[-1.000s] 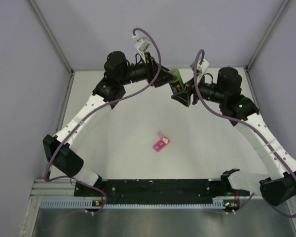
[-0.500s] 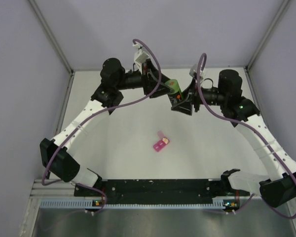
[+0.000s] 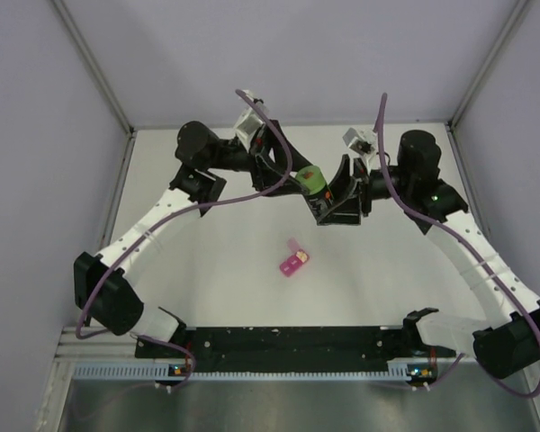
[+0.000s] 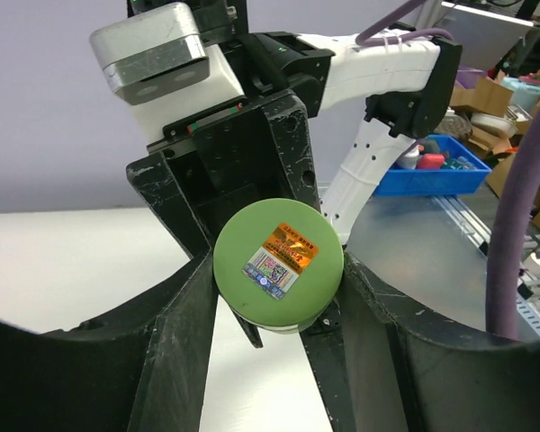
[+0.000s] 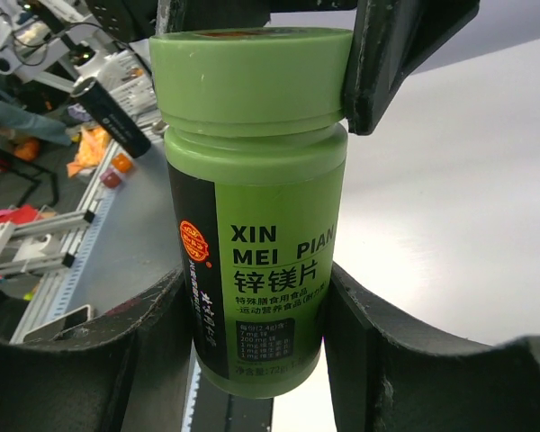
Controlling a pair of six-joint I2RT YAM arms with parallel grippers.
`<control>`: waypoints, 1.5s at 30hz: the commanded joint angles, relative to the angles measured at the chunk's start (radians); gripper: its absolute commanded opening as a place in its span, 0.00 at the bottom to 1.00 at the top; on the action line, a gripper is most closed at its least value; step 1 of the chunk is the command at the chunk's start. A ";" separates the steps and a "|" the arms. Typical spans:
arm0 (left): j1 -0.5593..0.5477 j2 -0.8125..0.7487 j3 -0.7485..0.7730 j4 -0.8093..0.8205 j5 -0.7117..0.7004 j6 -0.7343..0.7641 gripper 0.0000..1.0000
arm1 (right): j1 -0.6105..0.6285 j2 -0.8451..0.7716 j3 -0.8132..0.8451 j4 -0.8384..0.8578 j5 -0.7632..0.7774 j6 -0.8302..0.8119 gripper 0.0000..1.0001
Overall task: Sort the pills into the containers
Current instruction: Screw the lid of the pill bottle onto the pill bottle.
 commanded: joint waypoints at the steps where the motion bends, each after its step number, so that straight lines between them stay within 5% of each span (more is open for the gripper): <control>1: -0.028 -0.001 -0.042 0.002 0.156 0.003 0.29 | -0.011 -0.022 0.013 0.337 -0.118 0.177 0.00; 8: -0.027 0.005 -0.027 0.003 0.135 0.008 0.54 | -0.011 -0.028 -0.013 0.380 -0.116 0.220 0.00; 14: -0.025 -0.002 -0.016 -0.021 0.064 0.018 0.98 | -0.011 -0.039 -0.004 0.241 -0.066 0.097 0.00; 25: 0.004 -0.055 0.015 -0.138 -0.135 0.000 0.99 | -0.007 -0.079 0.046 -0.012 0.216 -0.145 0.00; 36: 0.035 -0.002 0.168 -0.274 -0.324 -0.049 0.99 | 0.006 -0.053 0.137 -0.080 0.542 -0.176 0.00; 45: 0.029 0.045 0.251 -0.395 -0.446 -0.052 0.99 | 0.004 -0.034 0.131 -0.065 0.601 -0.165 0.00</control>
